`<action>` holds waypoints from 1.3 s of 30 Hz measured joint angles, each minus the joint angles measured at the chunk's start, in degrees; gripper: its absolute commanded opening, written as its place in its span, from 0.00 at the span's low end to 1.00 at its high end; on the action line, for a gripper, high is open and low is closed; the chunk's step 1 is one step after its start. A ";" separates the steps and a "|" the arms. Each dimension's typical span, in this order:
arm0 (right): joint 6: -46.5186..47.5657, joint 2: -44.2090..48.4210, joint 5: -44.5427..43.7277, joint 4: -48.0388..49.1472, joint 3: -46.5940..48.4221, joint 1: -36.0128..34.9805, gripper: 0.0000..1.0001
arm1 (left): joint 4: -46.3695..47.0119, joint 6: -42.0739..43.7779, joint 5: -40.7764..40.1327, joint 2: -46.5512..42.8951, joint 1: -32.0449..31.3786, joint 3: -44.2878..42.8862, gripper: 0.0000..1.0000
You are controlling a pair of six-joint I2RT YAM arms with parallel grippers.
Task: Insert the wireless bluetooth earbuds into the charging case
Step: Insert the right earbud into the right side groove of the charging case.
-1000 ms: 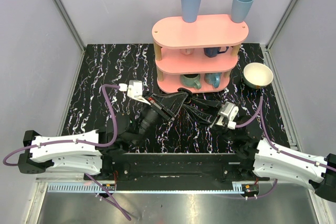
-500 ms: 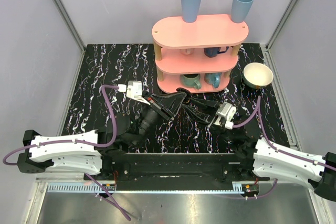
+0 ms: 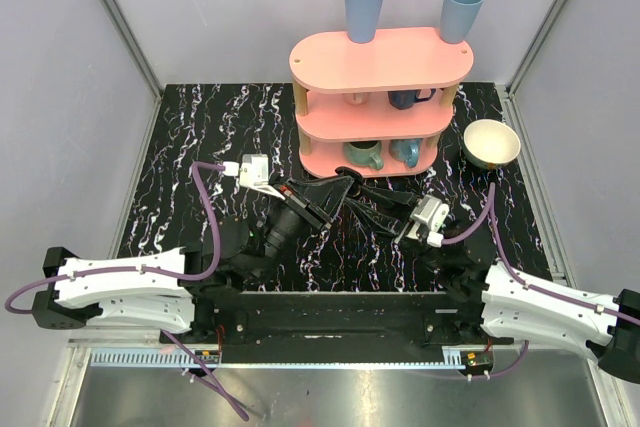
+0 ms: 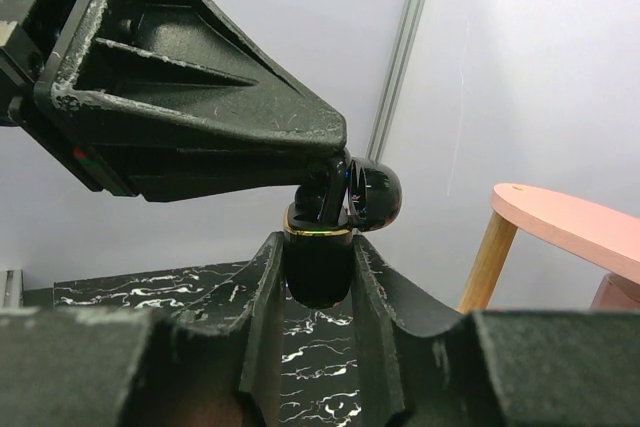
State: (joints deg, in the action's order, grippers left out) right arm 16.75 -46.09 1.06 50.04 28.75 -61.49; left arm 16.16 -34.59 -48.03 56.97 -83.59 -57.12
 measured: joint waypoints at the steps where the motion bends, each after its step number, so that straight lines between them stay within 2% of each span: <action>1: 0.00 0.00 0.00 0.22 0.00 0.00 0.00 | 0.39 0.02 0.09 0.02 0.00 0.17 0.00; 6: -0.02 0.00 -0.02 1.27 0.00 0.00 0.00 | 2.01 0.04 0.96 0.00 0.00 0.55 0.00; 10: -0.02 0.00 0.00 2.34 0.00 0.00 0.00 | 2.82 0.04 1.66 0.00 -0.02 0.55 0.06; 18: -0.02 0.00 0.00 3.26 -0.09 0.00 0.00 | 3.06 0.07 2.27 0.00 -0.11 0.55 0.05; 23: 0.00 0.04 0.02 3.26 -0.11 0.00 0.00 | 2.91 0.07 2.27 0.02 -0.11 0.52 0.08; 28: 0.22 0.07 -0.02 3.23 -0.11 0.00 0.00 | 2.27 0.13 2.25 0.26 -0.11 0.02 0.14; 39: 0.68 0.07 -0.07 3.15 -0.11 0.00 0.00 | -0.55 0.74 2.47 0.26 -0.44 -0.68 0.39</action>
State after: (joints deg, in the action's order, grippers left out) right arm 17.43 -46.02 0.99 53.19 28.64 -61.49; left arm 15.62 -33.85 -45.56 57.23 -84.03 -57.80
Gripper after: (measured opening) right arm 0.334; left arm 0.336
